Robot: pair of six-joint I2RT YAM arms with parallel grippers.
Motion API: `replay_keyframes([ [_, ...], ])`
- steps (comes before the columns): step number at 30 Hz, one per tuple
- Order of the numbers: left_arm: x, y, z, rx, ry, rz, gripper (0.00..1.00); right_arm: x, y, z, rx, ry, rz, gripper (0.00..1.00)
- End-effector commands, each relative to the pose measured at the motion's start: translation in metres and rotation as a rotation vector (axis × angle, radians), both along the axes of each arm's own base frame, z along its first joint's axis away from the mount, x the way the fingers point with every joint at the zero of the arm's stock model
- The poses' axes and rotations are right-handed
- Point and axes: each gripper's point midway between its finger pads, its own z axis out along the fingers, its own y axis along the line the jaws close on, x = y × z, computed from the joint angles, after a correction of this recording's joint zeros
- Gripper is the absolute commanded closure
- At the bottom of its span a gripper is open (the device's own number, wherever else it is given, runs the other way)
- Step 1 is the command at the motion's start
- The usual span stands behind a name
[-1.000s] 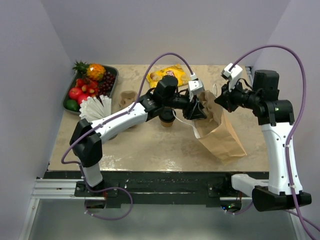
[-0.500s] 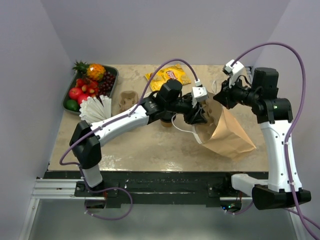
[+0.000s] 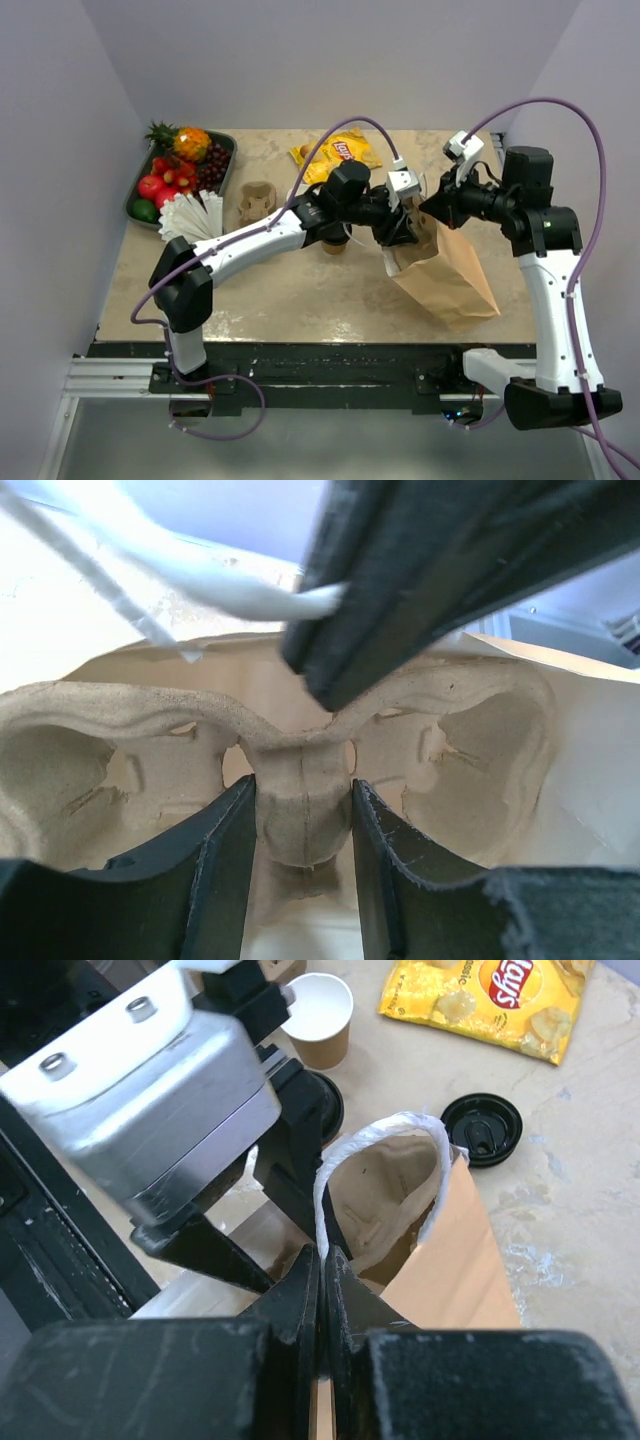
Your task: Pack the takeout coffee
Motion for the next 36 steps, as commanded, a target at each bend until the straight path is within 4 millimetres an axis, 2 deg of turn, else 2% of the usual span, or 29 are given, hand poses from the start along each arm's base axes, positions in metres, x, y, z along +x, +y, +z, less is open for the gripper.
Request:
replay_keyframes([
  [1,0.008,-0.005,0.034,-0.105,-0.019,0.015,0.76,-0.004,0.004,0.018,0.032,-0.069,0.011,1.00],
  [3,0.002,-0.003,0.037,-0.117,-0.019,-0.018,0.77,-0.003,0.002,0.017,0.027,-0.072,-0.002,1.00],
  [4,-0.009,-0.003,0.042,-0.144,-0.014,-0.083,0.77,-0.002,0.001,0.019,0.025,-0.084,-0.007,1.00],
  [12,-0.044,0.005,0.046,-0.182,-0.020,-0.294,0.78,0.002,-0.001,0.016,0.013,-0.086,-0.020,1.00],
  [15,-0.051,0.009,0.039,-0.150,-0.020,-0.342,0.78,0.002,-0.001,0.015,0.008,-0.085,-0.013,1.00],
  [18,-0.047,0.015,0.031,-0.105,-0.057,-0.306,0.80,0.004,-0.004,0.014,-0.009,-0.098,-0.025,1.00],
  [19,-0.035,0.016,0.029,-0.089,-0.104,-0.237,0.82,0.005,-0.005,0.014,-0.010,-0.103,-0.028,1.00],
  [20,-0.034,0.018,0.029,-0.089,-0.122,-0.219,0.82,0.004,-0.004,0.013,-0.008,-0.103,-0.028,1.00],
  [23,-0.043,0.023,0.022,-0.074,-0.136,-0.272,0.81,0.002,-0.003,0.011,0.000,-0.102,-0.022,1.00],
  [30,-0.041,0.004,0.003,-0.036,-0.041,-0.300,0.80,-0.005,0.004,0.007,0.034,-0.080,0.011,1.00],
  [34,-0.034,-0.005,0.011,-0.047,0.029,-0.250,0.80,-0.005,0.006,0.020,0.051,-0.108,0.013,1.00],
  [36,-0.028,-0.003,0.026,-0.063,0.023,-0.199,0.80,-0.002,0.007,0.030,0.070,-0.125,0.003,1.00],
])
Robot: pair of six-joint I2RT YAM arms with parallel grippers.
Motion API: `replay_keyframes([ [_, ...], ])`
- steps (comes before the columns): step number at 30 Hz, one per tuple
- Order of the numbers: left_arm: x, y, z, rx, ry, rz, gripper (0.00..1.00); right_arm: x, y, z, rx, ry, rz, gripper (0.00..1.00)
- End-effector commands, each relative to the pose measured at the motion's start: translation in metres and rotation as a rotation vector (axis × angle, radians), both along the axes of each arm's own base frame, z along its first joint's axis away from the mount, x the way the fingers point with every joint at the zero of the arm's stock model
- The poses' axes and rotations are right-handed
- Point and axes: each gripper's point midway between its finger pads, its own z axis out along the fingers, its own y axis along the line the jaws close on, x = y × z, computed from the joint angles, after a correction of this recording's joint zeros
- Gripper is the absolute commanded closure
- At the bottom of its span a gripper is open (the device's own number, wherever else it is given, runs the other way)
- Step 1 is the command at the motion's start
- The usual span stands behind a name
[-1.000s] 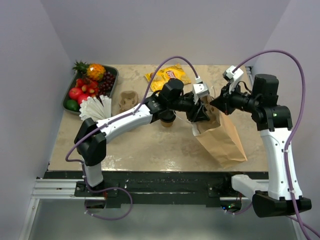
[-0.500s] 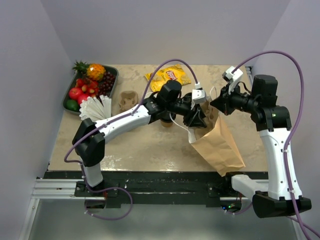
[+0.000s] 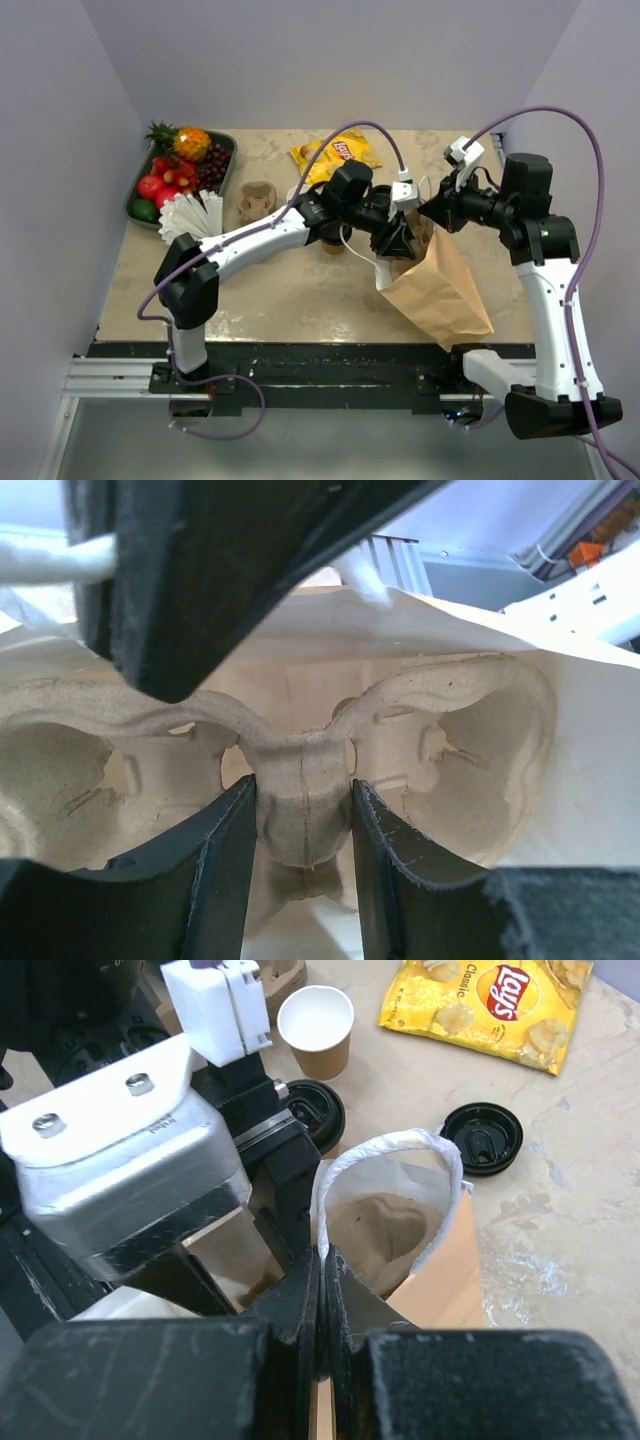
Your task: Pack the takeout coffee
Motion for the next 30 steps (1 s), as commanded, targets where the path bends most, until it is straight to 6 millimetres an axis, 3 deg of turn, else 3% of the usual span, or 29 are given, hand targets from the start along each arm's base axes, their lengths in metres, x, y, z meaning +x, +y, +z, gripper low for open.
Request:
replay_keyframes([
  [1,0.013,-0.004,0.040,-0.054,-0.007,0.109,0.80,0.003,0.007,0.040,0.062,-0.103,0.008,1.00],
  [3,0.016,0.006,0.055,-0.073,-0.036,0.160,0.80,0.006,0.009,0.048,0.072,-0.120,0.016,1.00],
  [8,0.033,0.029,0.066,-0.090,-0.068,0.338,0.80,0.014,0.026,0.064,0.105,-0.159,0.094,1.00],
  [11,0.043,0.034,0.060,-0.067,-0.047,0.420,0.80,0.021,0.036,0.062,0.057,-0.176,0.142,1.00],
  [15,0.047,0.032,0.058,-0.081,-0.027,0.442,0.81,0.018,0.037,0.039,-0.061,-0.179,0.173,1.00],
  [19,0.047,0.027,0.039,-0.041,0.025,0.436,0.82,0.009,0.029,-0.003,-0.173,-0.174,0.172,1.00],
  [23,0.040,0.032,0.017,-0.005,0.076,0.441,0.83,0.003,0.027,0.002,-0.150,-0.179,0.134,1.00],
  [30,0.030,0.027,0.005,-0.053,0.176,0.426,0.84,0.001,0.023,0.009,-0.135,-0.160,0.094,1.00],
])
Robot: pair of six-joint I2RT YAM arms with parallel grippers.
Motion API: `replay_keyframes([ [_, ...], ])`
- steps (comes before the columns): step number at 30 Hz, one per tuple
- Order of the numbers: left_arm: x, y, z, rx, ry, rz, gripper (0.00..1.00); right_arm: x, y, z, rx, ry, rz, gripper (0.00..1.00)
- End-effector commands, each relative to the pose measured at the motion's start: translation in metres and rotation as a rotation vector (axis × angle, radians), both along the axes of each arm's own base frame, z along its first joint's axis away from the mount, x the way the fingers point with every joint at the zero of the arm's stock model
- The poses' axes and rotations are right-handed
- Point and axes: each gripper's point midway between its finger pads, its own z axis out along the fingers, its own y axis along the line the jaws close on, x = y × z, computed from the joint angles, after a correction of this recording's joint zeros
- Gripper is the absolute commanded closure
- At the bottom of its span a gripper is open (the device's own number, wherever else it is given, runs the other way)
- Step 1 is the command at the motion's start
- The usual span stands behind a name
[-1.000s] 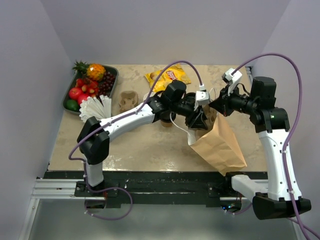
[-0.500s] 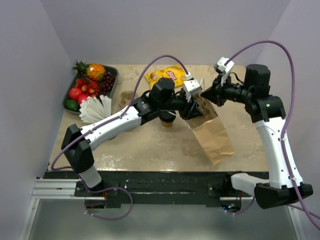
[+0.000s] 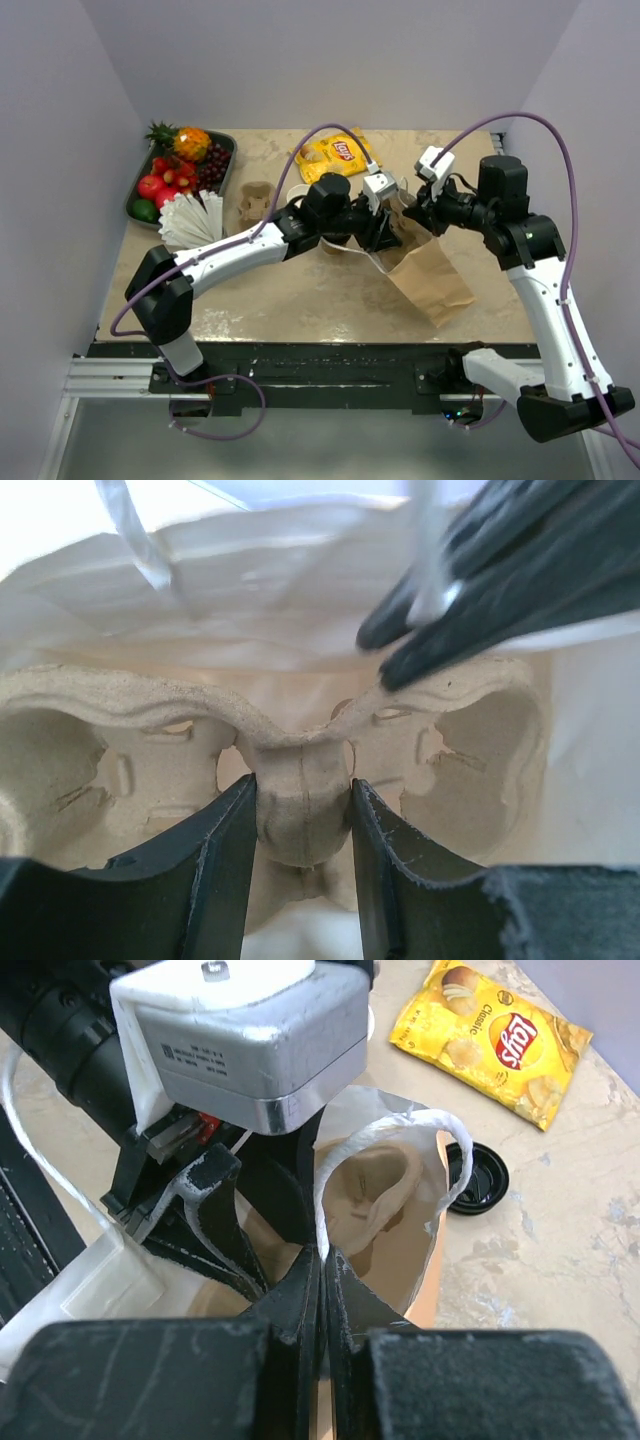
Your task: Pack the takeout coffee
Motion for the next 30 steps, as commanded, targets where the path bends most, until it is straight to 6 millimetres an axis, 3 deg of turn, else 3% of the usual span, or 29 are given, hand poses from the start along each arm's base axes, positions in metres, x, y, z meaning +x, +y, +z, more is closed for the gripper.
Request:
replay_keyframes([
  [1,-0.004,-0.005,0.005,-0.079,0.060,0.007,0.84,0.000,-0.007,0.022,0.010,-0.045,-0.058,1.00],
  [5,-0.011,-0.011,0.001,-0.104,0.072,-0.002,0.84,0.005,-0.017,0.043,-0.005,-0.086,-0.126,1.00],
  [6,-0.013,-0.012,0.002,-0.108,0.069,-0.006,0.84,0.006,-0.019,0.044,-0.004,-0.077,-0.138,0.95],
  [7,-0.012,-0.014,0.001,-0.106,0.064,-0.004,0.84,0.007,-0.018,0.054,0.011,-0.087,-0.149,0.83],
  [8,-0.014,-0.016,0.002,-0.105,0.062,-0.006,0.84,0.007,-0.018,0.057,0.015,-0.086,-0.150,0.80],
  [17,-0.007,-0.018,-0.001,-0.067,0.055,0.041,0.84,0.018,-0.011,0.060,0.057,-0.044,-0.160,0.78],
  [20,-0.005,-0.016,-0.005,-0.055,0.044,0.051,0.84,0.015,-0.005,0.062,0.090,-0.022,-0.142,0.64],
  [21,-0.005,-0.016,-0.005,-0.054,0.044,0.054,0.84,0.013,-0.003,0.070,0.109,-0.028,-0.131,0.52],
  [24,-0.009,-0.018,-0.004,-0.065,0.037,0.018,0.84,0.003,0.008,0.085,0.143,-0.039,-0.055,0.40],
  [28,-0.011,-0.021,-0.006,-0.066,0.005,-0.015,0.84,-0.002,0.011,0.090,0.137,-0.038,-0.014,0.39],
  [30,-0.010,-0.020,-0.007,-0.060,-0.012,-0.020,0.84,0.005,0.009,0.091,0.162,-0.010,-0.074,0.40],
])
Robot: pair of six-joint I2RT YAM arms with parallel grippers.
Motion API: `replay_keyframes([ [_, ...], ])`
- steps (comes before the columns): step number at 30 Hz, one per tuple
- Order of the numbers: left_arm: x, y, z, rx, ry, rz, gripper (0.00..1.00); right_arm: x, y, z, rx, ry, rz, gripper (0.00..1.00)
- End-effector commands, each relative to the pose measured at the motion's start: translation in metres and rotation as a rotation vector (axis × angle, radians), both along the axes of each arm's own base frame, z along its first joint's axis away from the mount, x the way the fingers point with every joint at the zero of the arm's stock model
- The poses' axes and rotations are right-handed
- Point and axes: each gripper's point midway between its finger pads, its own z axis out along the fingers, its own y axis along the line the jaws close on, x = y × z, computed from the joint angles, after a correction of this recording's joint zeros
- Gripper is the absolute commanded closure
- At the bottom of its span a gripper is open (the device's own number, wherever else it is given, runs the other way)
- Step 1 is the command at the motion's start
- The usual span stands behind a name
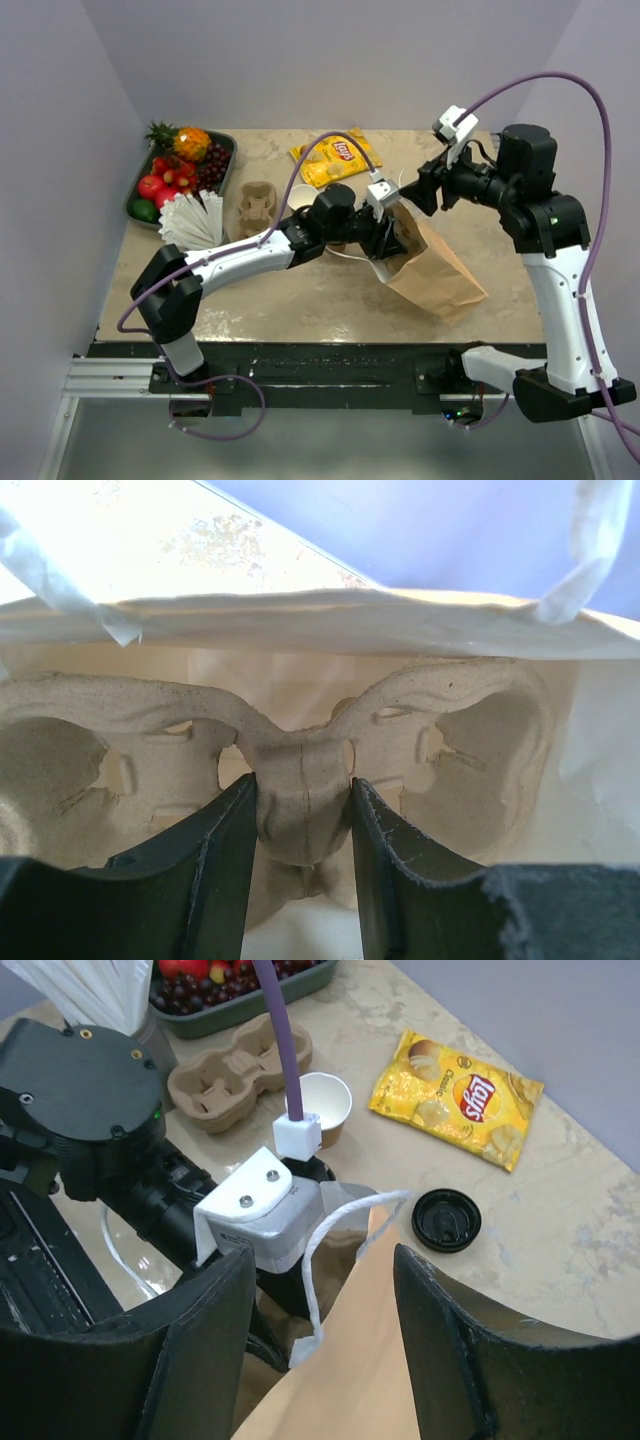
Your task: Pack the takeout coffee
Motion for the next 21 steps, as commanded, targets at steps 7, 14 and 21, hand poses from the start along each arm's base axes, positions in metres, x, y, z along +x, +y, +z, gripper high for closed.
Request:
replay_keyframes([
  [7,0.003,0.000,0.001,0.018,-0.095,-0.020,0.84,0.032,0.002,0.022,0.166,0.115,-0.170,0.50],
  [14,0.004,0.000,-0.005,0.040,-0.105,-0.016,0.84,0.047,0.017,0.029,0.297,0.234,-0.185,0.43],
  [21,0.010,-0.001,-0.007,0.063,-0.120,0.011,0.84,0.044,0.011,0.022,0.277,0.254,-0.226,0.51],
])
